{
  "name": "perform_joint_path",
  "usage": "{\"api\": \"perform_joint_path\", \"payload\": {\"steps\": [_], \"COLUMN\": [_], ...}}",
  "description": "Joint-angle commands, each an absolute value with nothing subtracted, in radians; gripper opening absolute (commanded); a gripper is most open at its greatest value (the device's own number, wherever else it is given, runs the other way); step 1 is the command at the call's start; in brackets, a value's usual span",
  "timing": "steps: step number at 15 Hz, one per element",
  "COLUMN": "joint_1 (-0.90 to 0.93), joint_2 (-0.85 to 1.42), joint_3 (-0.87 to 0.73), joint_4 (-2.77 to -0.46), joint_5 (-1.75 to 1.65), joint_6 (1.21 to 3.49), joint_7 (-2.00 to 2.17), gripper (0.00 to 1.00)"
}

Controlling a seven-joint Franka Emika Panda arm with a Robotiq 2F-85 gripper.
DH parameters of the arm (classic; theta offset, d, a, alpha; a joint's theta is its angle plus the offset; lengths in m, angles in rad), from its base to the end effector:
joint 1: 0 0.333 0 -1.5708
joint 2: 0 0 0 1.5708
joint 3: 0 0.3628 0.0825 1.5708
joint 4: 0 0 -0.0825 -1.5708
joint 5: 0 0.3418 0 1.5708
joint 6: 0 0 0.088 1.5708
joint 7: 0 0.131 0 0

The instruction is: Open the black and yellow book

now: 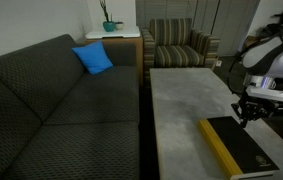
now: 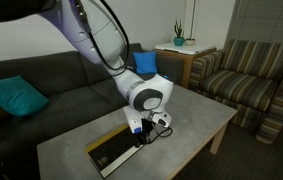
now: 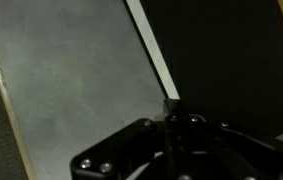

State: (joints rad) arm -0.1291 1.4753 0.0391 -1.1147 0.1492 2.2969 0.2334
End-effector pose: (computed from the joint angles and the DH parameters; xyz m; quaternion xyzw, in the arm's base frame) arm 0.6629 -0.0601 -0.1124 -0.9599 0.2292 0.1501 0.0591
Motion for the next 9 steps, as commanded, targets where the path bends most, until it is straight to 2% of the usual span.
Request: {"api": "perform_joint_path", "payload": {"steps": [1,9], "joint_1": [-0.137,-0.132], "joint_2": [1.475,1.475], "joint_3": [0.051,0.050], "joint_4": [-1.108,-1.109], "joint_5": [0.181,0.178], "joint_6": [2.241,2.202], "joint_7": [0.198,0.185], "gripper": [0.00,0.00]}}
